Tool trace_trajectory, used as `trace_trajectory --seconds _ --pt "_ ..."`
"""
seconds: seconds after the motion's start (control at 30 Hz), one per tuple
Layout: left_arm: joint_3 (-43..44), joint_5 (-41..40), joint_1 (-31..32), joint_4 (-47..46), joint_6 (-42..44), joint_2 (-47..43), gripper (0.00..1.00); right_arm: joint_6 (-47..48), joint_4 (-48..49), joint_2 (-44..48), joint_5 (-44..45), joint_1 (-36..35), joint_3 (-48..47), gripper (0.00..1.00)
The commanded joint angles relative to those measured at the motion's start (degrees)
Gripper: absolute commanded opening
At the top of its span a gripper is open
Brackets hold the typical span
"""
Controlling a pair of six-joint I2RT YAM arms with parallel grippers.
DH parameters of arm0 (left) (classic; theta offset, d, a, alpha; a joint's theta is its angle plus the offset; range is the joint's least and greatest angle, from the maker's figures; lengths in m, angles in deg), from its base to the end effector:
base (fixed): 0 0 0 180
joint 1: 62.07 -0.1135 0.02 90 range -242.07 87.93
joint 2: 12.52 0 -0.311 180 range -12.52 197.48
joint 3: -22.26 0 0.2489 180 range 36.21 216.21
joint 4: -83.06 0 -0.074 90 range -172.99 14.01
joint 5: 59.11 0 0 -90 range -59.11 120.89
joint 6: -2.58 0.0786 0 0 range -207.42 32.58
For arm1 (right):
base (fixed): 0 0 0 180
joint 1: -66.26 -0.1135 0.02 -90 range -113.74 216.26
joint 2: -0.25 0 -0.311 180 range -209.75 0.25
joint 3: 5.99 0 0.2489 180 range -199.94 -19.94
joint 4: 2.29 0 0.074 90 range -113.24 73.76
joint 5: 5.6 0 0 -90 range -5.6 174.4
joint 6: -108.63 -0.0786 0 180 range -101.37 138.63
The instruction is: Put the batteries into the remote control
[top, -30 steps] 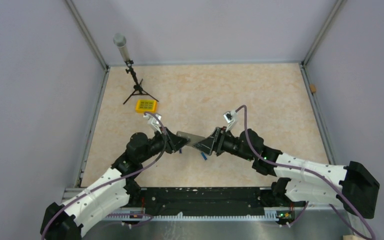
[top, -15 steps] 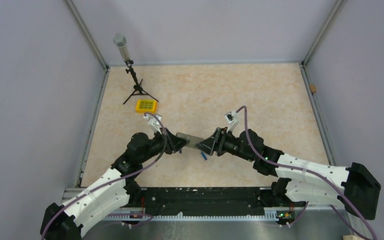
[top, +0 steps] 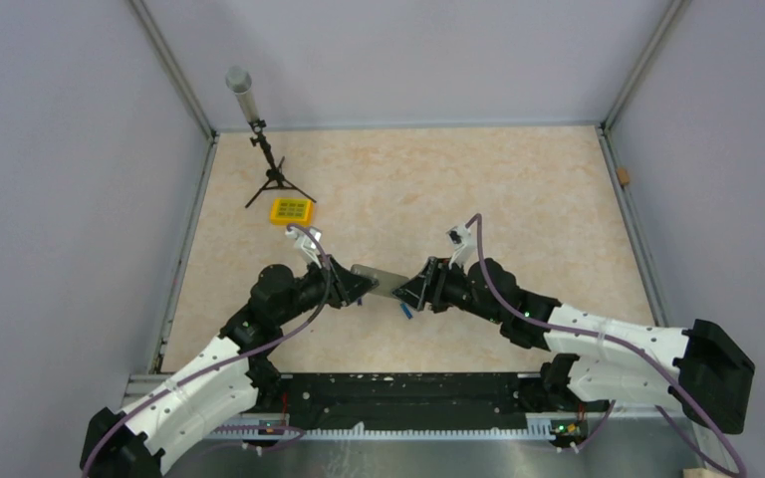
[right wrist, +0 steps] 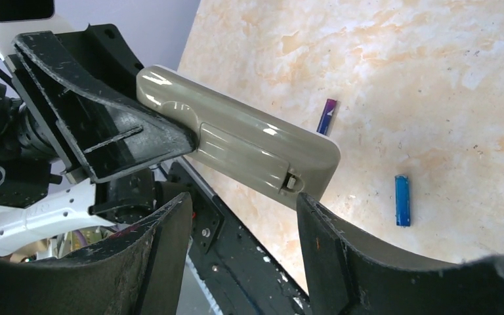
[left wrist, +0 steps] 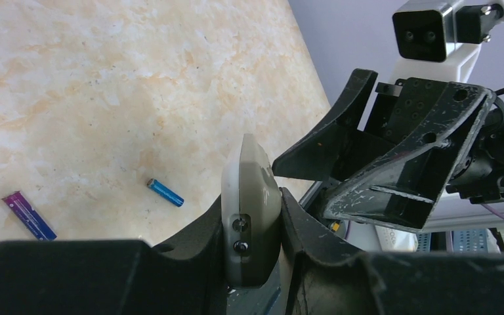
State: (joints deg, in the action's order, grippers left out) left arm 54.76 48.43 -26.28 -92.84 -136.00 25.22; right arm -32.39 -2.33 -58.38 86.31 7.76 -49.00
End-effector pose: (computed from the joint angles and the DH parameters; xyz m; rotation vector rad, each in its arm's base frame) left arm 0.1231 -0.1180 0.2570 0.0359 1.9256 -1.3070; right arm 0.1301 0.2073 0.2708 -0.1081 2.0518 1.2525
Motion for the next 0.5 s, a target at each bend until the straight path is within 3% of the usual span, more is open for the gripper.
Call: trace_trajectory --seconds 0.0,0.47 --pt "1.94 1.50 0.23 -3.05 -0.96 -1.10 0.00 0.85 1.21 -0.42 0.98 -0.32 -3.68 0.59" --pt "1.67 2.65 0.16 -4.26 -1.43 -1.29 0.00 0.68 1.52 -0.70 0.74 -0.37 -3.91 0.59"
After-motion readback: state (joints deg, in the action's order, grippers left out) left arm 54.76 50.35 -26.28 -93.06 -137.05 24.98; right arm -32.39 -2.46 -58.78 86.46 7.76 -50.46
